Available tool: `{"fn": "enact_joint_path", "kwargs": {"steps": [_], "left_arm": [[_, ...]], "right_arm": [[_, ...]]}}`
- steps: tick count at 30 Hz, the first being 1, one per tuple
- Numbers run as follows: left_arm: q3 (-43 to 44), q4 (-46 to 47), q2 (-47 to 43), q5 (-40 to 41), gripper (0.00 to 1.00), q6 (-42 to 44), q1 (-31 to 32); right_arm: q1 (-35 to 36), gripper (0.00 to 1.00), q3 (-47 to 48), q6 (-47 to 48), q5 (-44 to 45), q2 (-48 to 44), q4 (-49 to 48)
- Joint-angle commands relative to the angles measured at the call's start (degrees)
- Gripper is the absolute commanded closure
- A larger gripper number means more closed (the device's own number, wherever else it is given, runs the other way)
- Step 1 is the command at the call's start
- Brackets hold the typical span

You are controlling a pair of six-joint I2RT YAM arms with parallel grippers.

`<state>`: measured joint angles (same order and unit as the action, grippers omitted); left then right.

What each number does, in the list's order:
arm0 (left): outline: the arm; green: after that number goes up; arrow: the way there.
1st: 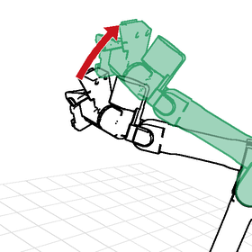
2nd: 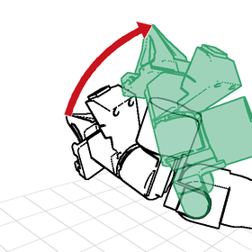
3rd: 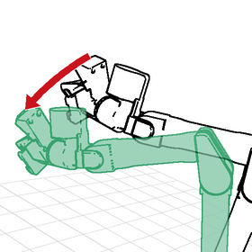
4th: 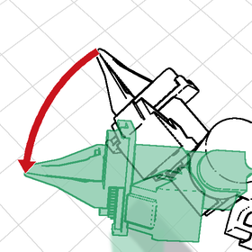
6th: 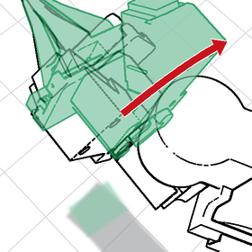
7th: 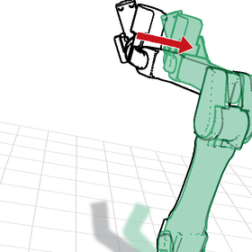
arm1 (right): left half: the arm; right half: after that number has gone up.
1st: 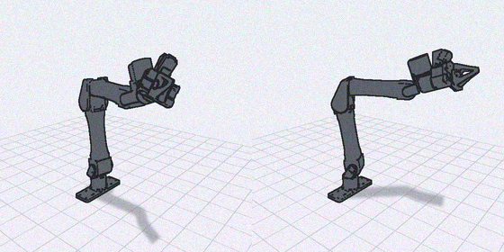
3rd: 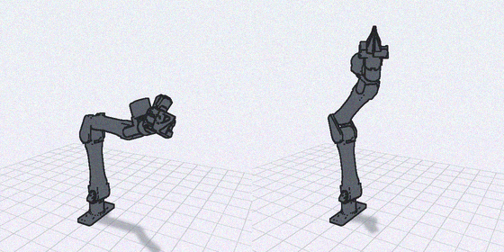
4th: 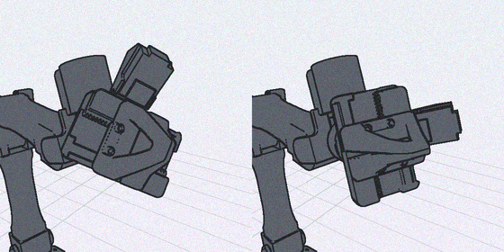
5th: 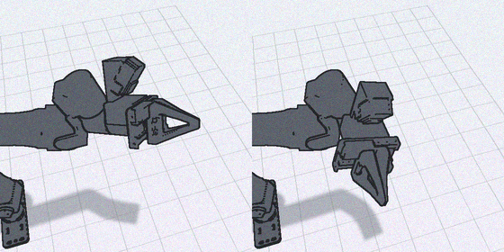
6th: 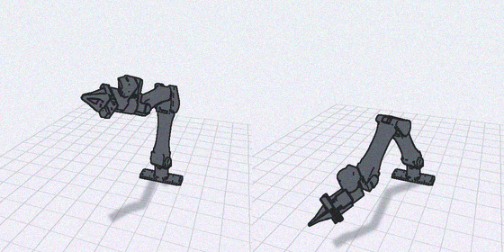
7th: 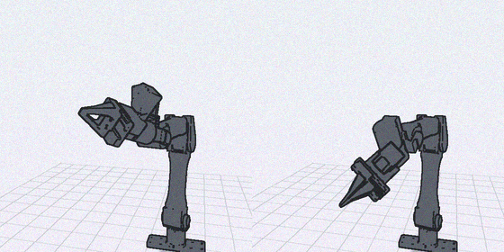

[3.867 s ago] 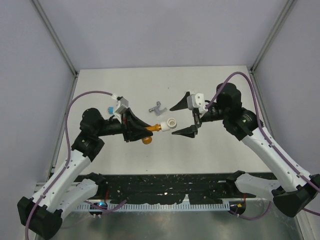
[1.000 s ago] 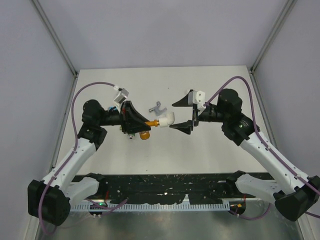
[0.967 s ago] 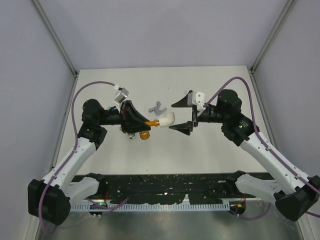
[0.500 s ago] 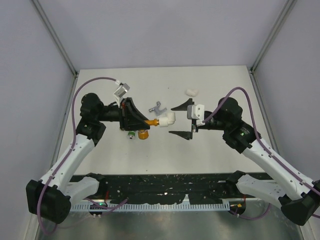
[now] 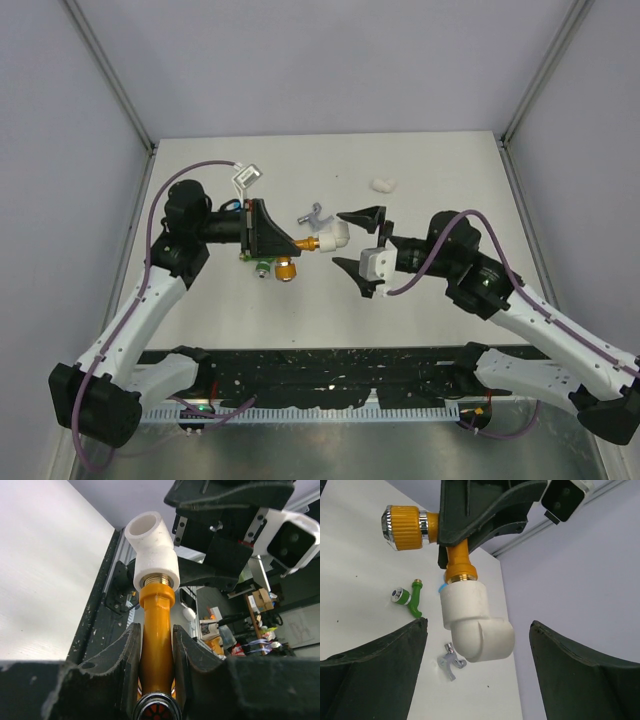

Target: Install the water faucets

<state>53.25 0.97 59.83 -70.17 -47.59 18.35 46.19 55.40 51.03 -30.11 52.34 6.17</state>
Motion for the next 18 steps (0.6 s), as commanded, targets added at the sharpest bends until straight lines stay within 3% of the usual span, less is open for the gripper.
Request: {"fn": "enact_joint_path", "kwargs": {"steps": [1, 8, 15, 18], "left_arm": [[3.2, 2.9, -1.1, 0.4, 1.00, -6.2, -0.2], [3.5, 3.2, -1.5, 0.0, 1.00, -7.9, -0.2], [3.5, 4.1, -2.1, -0.8, 1.00, -8.7, -0.2], [3.3, 6.3, -1.9, -1.2, 1.00, -10.7, -0.2]], "right_arm": [[4.3, 0.14, 2.7, 10.0, 8.2, 0.6, 2.4], [7.1, 0.25, 2.2, 13.3, 12.9, 2.7, -0.1], [7.3, 0.50, 2.0, 13.1, 13.1, 4.0, -1.5], [8.2, 0.50, 1.6, 14.1, 14.0, 4.4, -1.8]]}}
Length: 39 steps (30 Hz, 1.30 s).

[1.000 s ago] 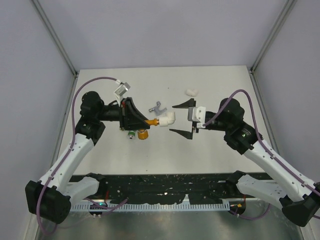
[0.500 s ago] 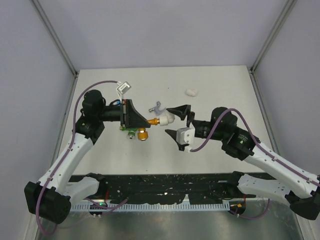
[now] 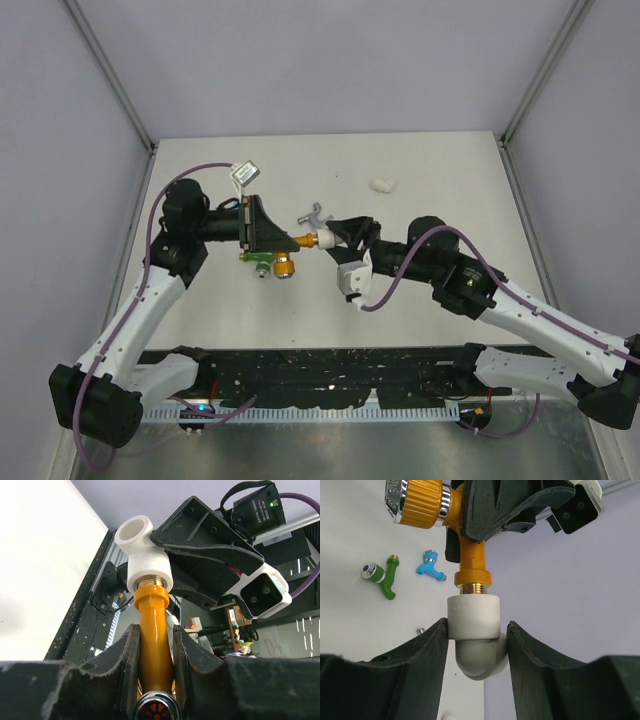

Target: Install the water faucets

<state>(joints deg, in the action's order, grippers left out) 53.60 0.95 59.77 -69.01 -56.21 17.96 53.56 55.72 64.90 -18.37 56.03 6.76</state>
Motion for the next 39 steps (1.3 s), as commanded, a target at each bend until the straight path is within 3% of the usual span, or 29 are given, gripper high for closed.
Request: {"fn": "enact_joint_path", "kwargs": {"steps": [1, 9, 14, 17, 20, 25, 27, 30, 35, 39], "left_arm": [[2.6, 7.3, -1.8, -2.4, 1.00, -3.1, 0.2], [2.2, 13.3, -1.9, -2.4, 1.00, -9.0, 0.2], [2.6, 14.7, -2.5, -3.1, 1.00, -7.8, 0.2], [3.2, 12.2, -2.9, -4.4, 1.00, -2.4, 0.3], [4.9, 3.2, -3.4, -5.1, 1.00, 8.6, 0.7], [12.3, -23.8, -3.2, -2.7, 1.00, 36.7, 1.4], [15.6, -34.7, -2.8, 2.0, 1.00, 50.2, 2.2], [19.1, -45.8, -2.5, 8.5, 1.00, 62.5, 3.7], [17.4, -46.1, -6.3, 17.0, 1.00, 73.1, 6.4], [13.9, -40.8, -10.6, 19.6, 1.00, 77.4, 7.5]], "right_arm": [[0.9, 0.49, 1.1, 0.4, 2.5, 0.7, -3.0], [3.0, 0.50, 0.3, 2.9, 6.9, 2.7, -4.8], [3.1, 0.90, 2.9, -0.3, 5.2, 3.9, -1.1], [3.0, 0.95, 5.8, -3.5, 2.1, 4.6, 2.4], [3.0, 0.95, 9.3, -5.9, -1.0, 5.1, 7.4], [2.2, 0.95, 13.6, -10.8, -6.7, 6.8, 12.9], [2.0, 0.95, 15.2, -11.6, -8.1, 7.8, 15.5], [1.2, 0.95, 16.9, -13.3, -12.0, 9.2, 18.5], [-0.9, 0.95, 21.9, -19.9, -19.4, 13.1, 23.6], [-4.2, 0.95, 24.9, -29.7, -27.4, 16.6, 24.3]]}}
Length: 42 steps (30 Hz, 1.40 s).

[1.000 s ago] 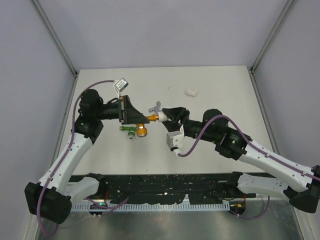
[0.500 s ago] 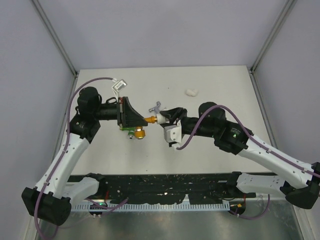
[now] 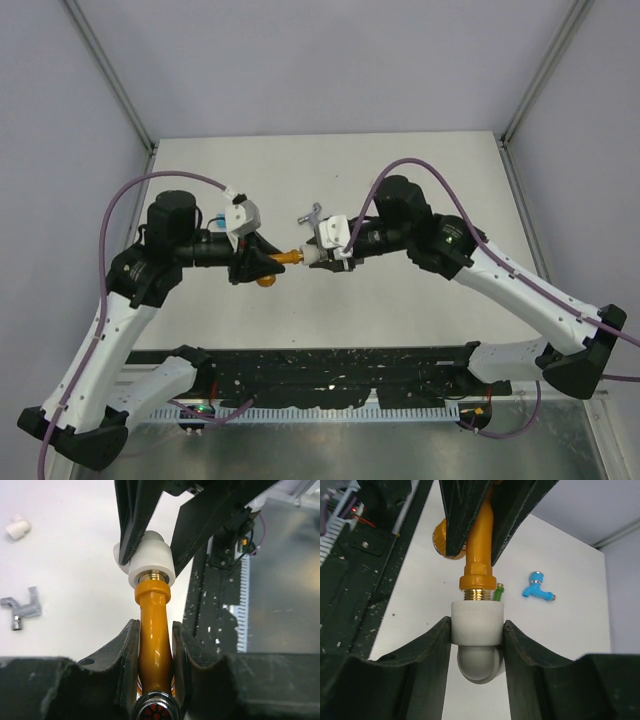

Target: Install the water faucets

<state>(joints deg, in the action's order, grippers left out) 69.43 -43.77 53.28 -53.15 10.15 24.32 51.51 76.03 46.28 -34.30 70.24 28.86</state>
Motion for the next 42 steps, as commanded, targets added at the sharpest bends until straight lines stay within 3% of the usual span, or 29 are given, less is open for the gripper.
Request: {"fn": "enact_joint_path", "kwargs": {"steps": [1, 6, 15, 19, 20, 22, 25, 29, 35, 42], "left_arm": [[-3.2, 5.6, -5.4, 3.9, 1.00, 11.6, 1.2], [-8.3, 12.6, -9.8, 4.9, 1.00, 13.9, 1.4], [-14.5, 18.1, -13.6, 8.4, 1.00, 13.3, 1.6], [-18.1, 21.8, -14.0, 11.0, 1.00, 7.5, 1.6], [-18.4, 22.4, -13.6, 11.4, 1.00, 5.2, 1.6], [-19.2, 23.5, -12.2, 11.2, 1.00, 1.1, 1.5], [-20.4, 27.0, -10.2, 8.9, 1.00, -7.7, 0.3], [-21.0, 31.7, -6.4, 1.4, 1.00, -22.2, -5.1], [-19.8, 41.2, 0.4, -12.9, 1.00, -42.3, -9.0], [-17.9, 45.6, 4.0, -20.1, 1.00, -52.4, -9.0]], "right_arm": [[-3.7, 0.95, 5.8, -16.0, -14.4, 3.1, 2.3], [-8.2, 0.95, 10.3, -29.4, -24.4, 9.2, 5.8], [-10.5, 0.95, 15.6, -45.7, -24.9, 14.5, 9.3], [-11.9, 0.66, 14.9, -46.0, -19.8, 11.9, 6.4], [-12.2, 0.52, 14.5, -45.3, -18.5, 10.5, 5.8], [-12.3, 0.36, 13.8, -42.7, -16.5, 7.5, 4.3], [-12.3, 0.25, 10.7, -34.2, -12.4, 2.8, 0.4], [-12.3, 0.10, -0.9, -20.1, -6.2, -7.2, -9.5], [-11.7, 0.04, -23.4, -5.4, -4.1, -20.0, -31.7], [-8.5, 0.05, -21.7, 2.9, -3.8, -17.0, -29.2]]}}
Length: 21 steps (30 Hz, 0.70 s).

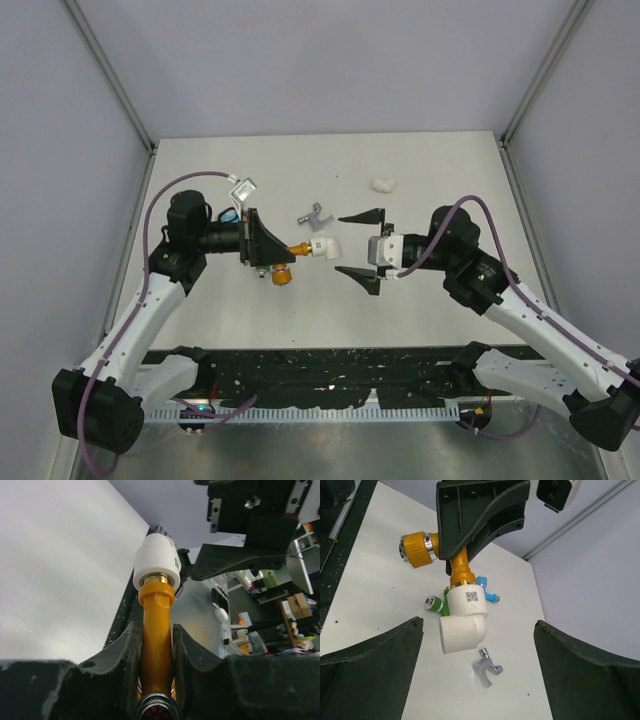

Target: Install the water faucets

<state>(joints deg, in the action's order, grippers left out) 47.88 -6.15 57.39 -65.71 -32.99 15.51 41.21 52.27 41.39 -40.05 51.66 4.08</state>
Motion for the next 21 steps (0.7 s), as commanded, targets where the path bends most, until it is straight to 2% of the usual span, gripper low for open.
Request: {"fn": "enact_joint_path", "kwargs": {"steps": [1, 7, 13, 17, 20, 21], "left_arm": [[3.8, 8.0, 0.1, -7.5, 1.00, -9.7, -0.1], [5.1, 8.3, 0.8, -7.7, 1.00, -11.6, -0.2], [5.8, 8.1, 1.4, -8.6, 1.00, -12.4, -0.1], [5.8, 7.9, 1.9, -8.6, 1.00, -12.5, -0.1], [6.1, 7.6, 1.8, -8.3, 1.00, -11.6, -0.1], [6.3, 6.3, 1.8, -7.8, 1.00, -10.1, -0.1]], "right_arm": [[2.1, 0.05, 2.1, 8.2, 2.1, 2.1, -4.4], [5.4, 0.06, 3.7, 10.5, 3.0, 5.5, -1.3], [6.2, 0.15, 4.1, 10.9, 4.8, 7.0, -2.3], [6.3, 0.28, 4.9, 9.7, 4.8, 8.2, -2.2], [6.3, 0.50, 5.6, 6.7, 4.0, 8.9, -2.8], [6.4, 0.54, 5.7, 4.9, 3.8, 9.0, -3.5]]}}
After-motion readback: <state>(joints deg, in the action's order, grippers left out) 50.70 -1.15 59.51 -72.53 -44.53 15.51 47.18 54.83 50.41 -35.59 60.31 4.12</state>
